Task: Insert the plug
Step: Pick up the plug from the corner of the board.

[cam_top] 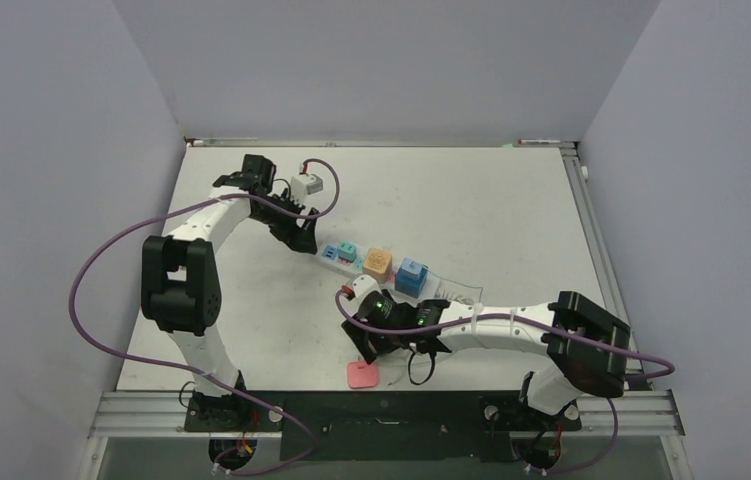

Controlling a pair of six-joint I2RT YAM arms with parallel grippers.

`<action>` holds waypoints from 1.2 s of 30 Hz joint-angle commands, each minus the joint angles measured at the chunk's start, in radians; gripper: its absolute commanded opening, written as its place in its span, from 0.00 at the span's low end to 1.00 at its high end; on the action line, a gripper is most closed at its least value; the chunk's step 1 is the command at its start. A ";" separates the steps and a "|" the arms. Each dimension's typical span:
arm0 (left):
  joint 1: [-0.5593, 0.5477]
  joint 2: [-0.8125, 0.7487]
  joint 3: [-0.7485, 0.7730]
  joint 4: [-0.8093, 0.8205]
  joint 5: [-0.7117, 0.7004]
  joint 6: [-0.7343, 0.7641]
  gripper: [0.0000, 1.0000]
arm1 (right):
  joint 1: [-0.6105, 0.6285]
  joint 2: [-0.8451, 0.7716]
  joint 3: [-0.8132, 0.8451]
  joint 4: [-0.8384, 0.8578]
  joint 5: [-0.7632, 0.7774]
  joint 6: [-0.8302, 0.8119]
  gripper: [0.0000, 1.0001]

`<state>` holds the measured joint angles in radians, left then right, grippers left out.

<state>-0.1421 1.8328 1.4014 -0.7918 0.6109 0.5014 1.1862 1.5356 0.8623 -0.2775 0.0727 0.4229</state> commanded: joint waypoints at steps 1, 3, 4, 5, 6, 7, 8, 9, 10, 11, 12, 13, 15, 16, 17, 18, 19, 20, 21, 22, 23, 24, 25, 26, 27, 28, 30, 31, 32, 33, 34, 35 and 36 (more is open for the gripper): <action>0.009 -0.040 0.005 -0.001 0.032 -0.008 0.75 | 0.007 -0.001 -0.011 0.071 -0.026 0.000 0.66; 0.009 -0.041 0.005 -0.001 0.029 -0.008 0.75 | 0.007 0.001 -0.025 0.081 -0.033 0.006 0.65; 0.011 -0.043 0.007 -0.001 0.029 -0.008 0.75 | 0.007 0.006 -0.026 0.083 -0.035 0.006 0.64; 0.012 -0.043 0.008 -0.001 0.030 -0.008 0.75 | 0.007 0.012 -0.026 0.086 -0.039 0.006 0.63; 0.014 -0.043 0.009 -0.003 0.030 -0.009 0.75 | 0.006 0.018 -0.026 0.089 -0.044 0.005 0.62; 0.013 -0.044 0.011 -0.004 0.030 -0.010 0.75 | 0.007 0.025 -0.026 0.093 -0.051 0.005 0.61; 0.014 -0.043 0.011 -0.004 0.031 -0.010 0.75 | 0.007 0.033 -0.028 0.096 -0.055 0.004 0.61; 0.014 -0.044 0.011 -0.003 0.030 -0.011 0.75 | 0.006 0.041 -0.029 0.098 -0.055 0.004 0.60; 0.013 -0.043 0.011 0.000 0.031 -0.013 0.75 | 0.008 0.048 -0.031 0.098 -0.056 0.004 0.60; 0.013 -0.043 0.011 0.004 0.030 -0.017 0.75 | 0.008 0.053 -0.033 0.097 -0.055 0.003 0.60; 0.013 -0.042 0.011 0.011 0.030 -0.021 0.75 | 0.010 0.056 -0.036 0.098 -0.054 0.002 0.59; 0.014 -0.039 0.013 0.019 0.029 -0.029 0.75 | 0.012 0.057 -0.038 0.102 -0.054 0.002 0.59; 0.013 -0.029 0.022 0.035 0.026 -0.040 0.75 | 0.013 0.059 -0.039 0.103 -0.052 0.000 0.58; 0.013 -0.021 0.030 0.041 0.025 -0.049 0.75 | 0.014 0.061 -0.039 0.103 -0.050 0.000 0.56; 0.012 -0.011 0.039 0.053 0.021 -0.059 0.75 | 0.014 0.063 -0.039 0.101 -0.047 0.000 0.55; 0.012 -0.003 0.050 0.062 0.018 -0.070 0.75 | 0.016 0.063 -0.040 0.099 -0.043 0.002 0.51; 0.010 0.008 0.064 0.074 0.016 -0.080 0.75 | 0.016 0.061 -0.040 0.098 -0.040 0.004 0.44; 0.009 0.016 0.073 0.090 0.012 -0.094 0.75 | 0.016 0.056 -0.043 0.096 -0.034 0.010 0.38; 0.007 0.025 0.083 0.107 0.004 -0.107 0.75 | 0.017 0.046 -0.047 0.096 -0.024 0.018 0.33; 0.002 0.034 0.091 0.128 -0.006 -0.121 0.75 | 0.018 0.032 -0.052 0.095 -0.011 0.027 0.30; -0.004 0.044 0.097 0.151 -0.018 -0.138 0.75 | 0.016 0.006 -0.058 0.098 0.006 0.037 0.28; -0.007 0.051 0.103 0.181 -0.032 -0.156 0.75 | 0.016 -0.020 -0.068 0.100 0.018 0.050 0.27; -0.013 0.058 0.108 0.209 -0.043 -0.175 0.75 | 0.015 -0.052 -0.078 0.103 0.030 0.061 0.25; -0.023 0.067 0.110 0.245 -0.055 -0.191 0.75 | 0.012 -0.086 -0.091 0.107 0.036 0.075 0.24; -0.031 0.072 0.107 0.282 -0.068 -0.207 0.75 | 0.009 -0.121 -0.107 0.111 0.039 0.089 0.22; -0.042 0.079 0.104 0.311 -0.083 -0.216 0.75 | 0.007 -0.159 -0.124 0.118 0.039 0.101 0.22; -0.067 0.098 0.107 0.346 -0.123 -0.218 0.75 | 0.003 -0.240 -0.166 0.136 0.039 0.130 0.21; -0.077 0.108 0.113 0.358 -0.150 -0.222 0.75 | -0.003 -0.282 -0.188 0.145 0.036 0.147 0.21; -0.086 0.116 0.116 0.376 -0.162 -0.232 0.75 | -0.009 -0.323 -0.214 0.156 0.027 0.161 0.21; -0.089 0.122 0.117 0.399 -0.171 -0.250 0.75 | -0.017 -0.362 -0.238 0.165 0.014 0.177 0.21; -0.093 0.127 0.117 0.419 -0.181 -0.266 0.75 | -0.027 -0.397 -0.264 0.172 0.001 0.190 0.21; -0.097 0.134 0.120 0.432 -0.194 -0.277 0.74 | -0.032 -0.433 -0.288 0.177 -0.007 0.203 0.21; -0.100 0.141 0.125 0.442 -0.211 -0.284 0.74 | -0.038 -0.466 -0.308 0.176 -0.007 0.224 0.21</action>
<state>-0.2306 1.9533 1.4693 -0.4786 0.4713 0.2813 1.1744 1.1843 0.6247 -0.1619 0.0708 0.5594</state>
